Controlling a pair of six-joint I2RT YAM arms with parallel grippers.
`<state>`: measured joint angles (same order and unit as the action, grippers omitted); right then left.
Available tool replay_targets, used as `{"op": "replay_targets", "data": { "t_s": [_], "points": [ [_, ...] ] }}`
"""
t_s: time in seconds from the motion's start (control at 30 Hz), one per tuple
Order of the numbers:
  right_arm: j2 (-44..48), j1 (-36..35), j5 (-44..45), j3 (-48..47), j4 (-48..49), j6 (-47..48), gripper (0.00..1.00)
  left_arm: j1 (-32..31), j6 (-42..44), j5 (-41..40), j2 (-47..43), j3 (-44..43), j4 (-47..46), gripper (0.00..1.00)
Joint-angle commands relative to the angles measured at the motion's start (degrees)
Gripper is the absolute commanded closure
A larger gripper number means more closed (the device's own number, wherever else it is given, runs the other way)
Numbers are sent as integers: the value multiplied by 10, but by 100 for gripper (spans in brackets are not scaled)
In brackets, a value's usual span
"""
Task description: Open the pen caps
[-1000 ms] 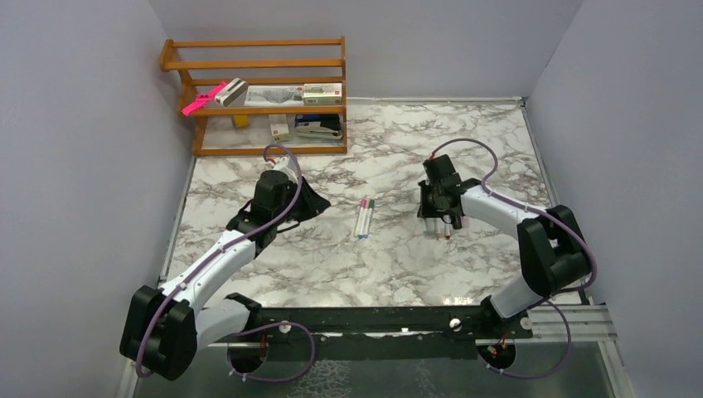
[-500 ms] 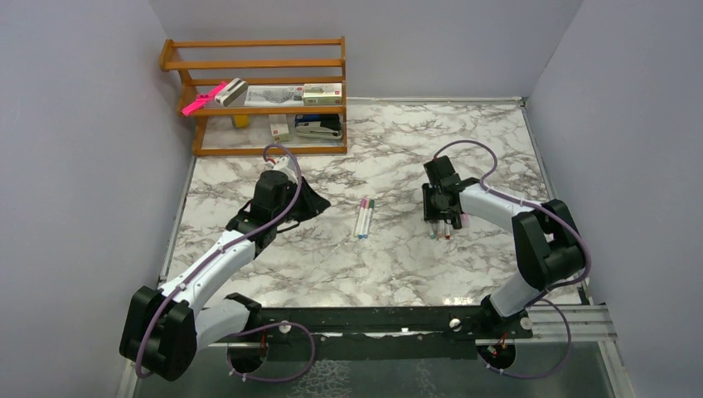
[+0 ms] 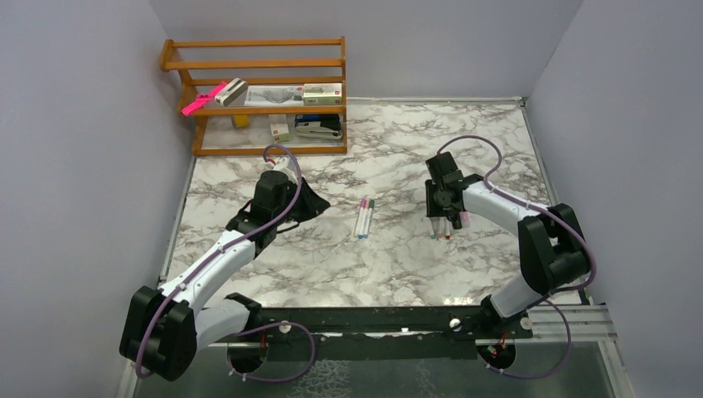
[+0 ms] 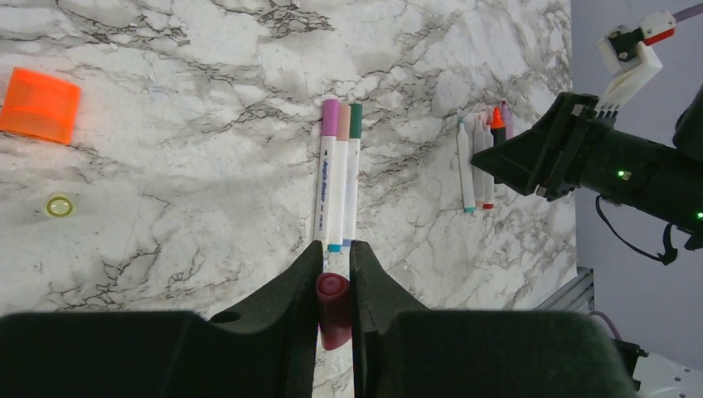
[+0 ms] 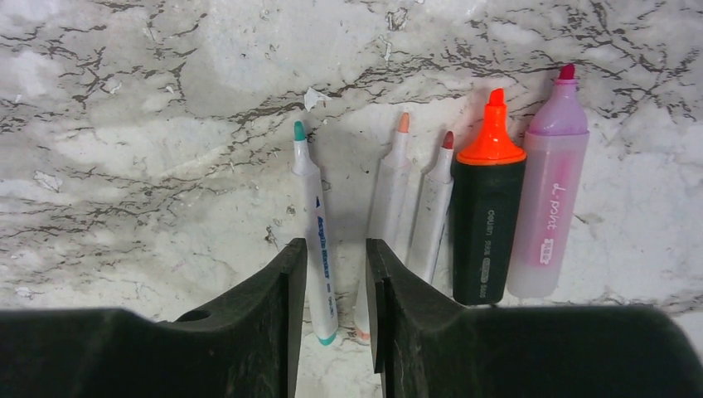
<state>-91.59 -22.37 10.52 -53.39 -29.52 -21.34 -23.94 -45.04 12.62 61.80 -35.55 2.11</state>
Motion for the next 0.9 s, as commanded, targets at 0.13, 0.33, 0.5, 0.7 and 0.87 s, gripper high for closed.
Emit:
{"op": "replay_targets", "data": {
  "t_s": [0.13,0.33,0.5,0.7,0.87],
  "points": [
    [74,3,-24,-12,-14,-7,68,4,36,-42,27,-17,51,96],
    [135,2,-126,24,14,-4,68,6,52,-63,68,-25,53,94],
    [166,-1,-170,45,20,-10,68,15,66,-79,107,-33,42,93],
    [179,-3,-190,53,23,-12,68,35,88,-91,156,-45,31,92],
    [180,-5,-201,57,29,-14,68,46,92,-94,181,-39,2,92]
  ]
}}
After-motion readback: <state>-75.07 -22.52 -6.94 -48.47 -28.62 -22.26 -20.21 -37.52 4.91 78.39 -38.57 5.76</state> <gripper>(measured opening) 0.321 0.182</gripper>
